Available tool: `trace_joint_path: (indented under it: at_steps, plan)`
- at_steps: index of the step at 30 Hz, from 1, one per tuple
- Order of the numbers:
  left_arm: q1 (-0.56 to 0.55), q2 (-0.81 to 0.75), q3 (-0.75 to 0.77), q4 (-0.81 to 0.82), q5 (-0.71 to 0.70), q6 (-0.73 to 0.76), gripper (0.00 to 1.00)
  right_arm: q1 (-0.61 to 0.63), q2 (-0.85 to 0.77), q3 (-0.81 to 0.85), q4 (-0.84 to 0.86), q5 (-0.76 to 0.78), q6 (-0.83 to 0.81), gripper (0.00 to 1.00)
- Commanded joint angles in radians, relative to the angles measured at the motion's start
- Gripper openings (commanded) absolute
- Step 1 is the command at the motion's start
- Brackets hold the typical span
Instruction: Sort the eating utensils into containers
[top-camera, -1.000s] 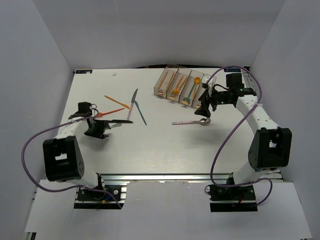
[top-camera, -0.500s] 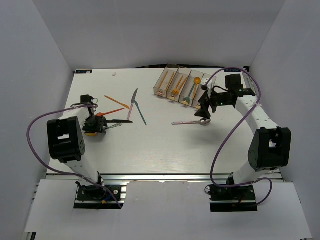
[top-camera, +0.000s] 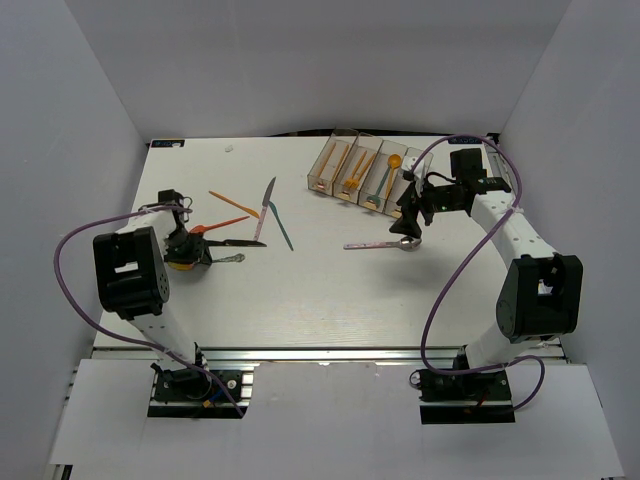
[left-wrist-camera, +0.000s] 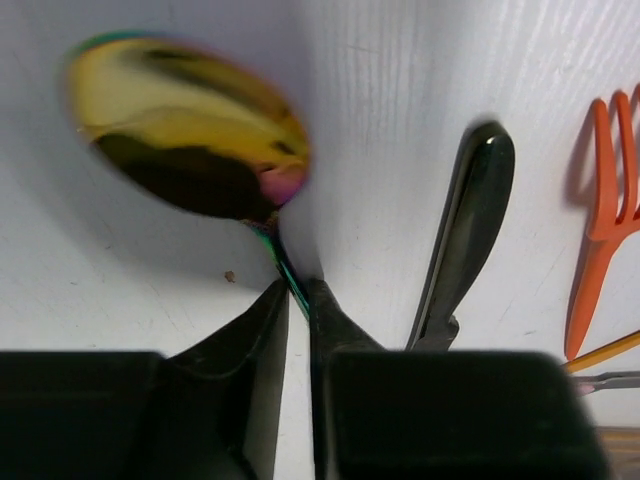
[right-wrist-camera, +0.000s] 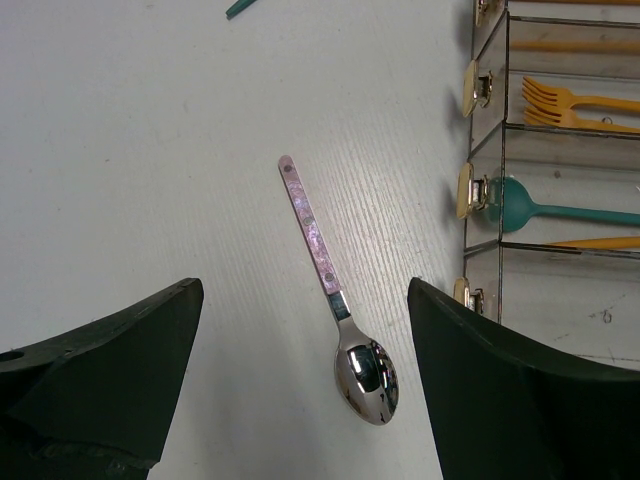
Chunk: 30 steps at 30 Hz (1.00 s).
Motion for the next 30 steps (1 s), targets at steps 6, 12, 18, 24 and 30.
trace_joint_path:
  at_steps: [6,12,18,24,30]
  plan:
    - [0.019,-0.042,-0.093,0.000,-0.109,0.003,0.05,0.002,-0.031,0.006,-0.004,-0.011,-0.009,0.89]
    - [0.019,-0.224,-0.150,-0.003,-0.146,0.034,0.00,0.001,-0.027,0.017,-0.004,-0.016,-0.009,0.89]
    - [0.005,-0.445,-0.183,0.051,-0.105,0.161,0.00,0.001,-0.021,0.034,0.000,-0.019,-0.001,0.89]
    - [-0.165,-0.521,-0.209,0.464,0.206,0.506,0.00,-0.022,-0.040,0.055,0.059,-0.024,0.054,0.89]
    - [-0.438,-0.255,0.008,0.768,0.490,0.730,0.00,-0.085,-0.063,0.072,0.131,-0.037,0.120,0.89]
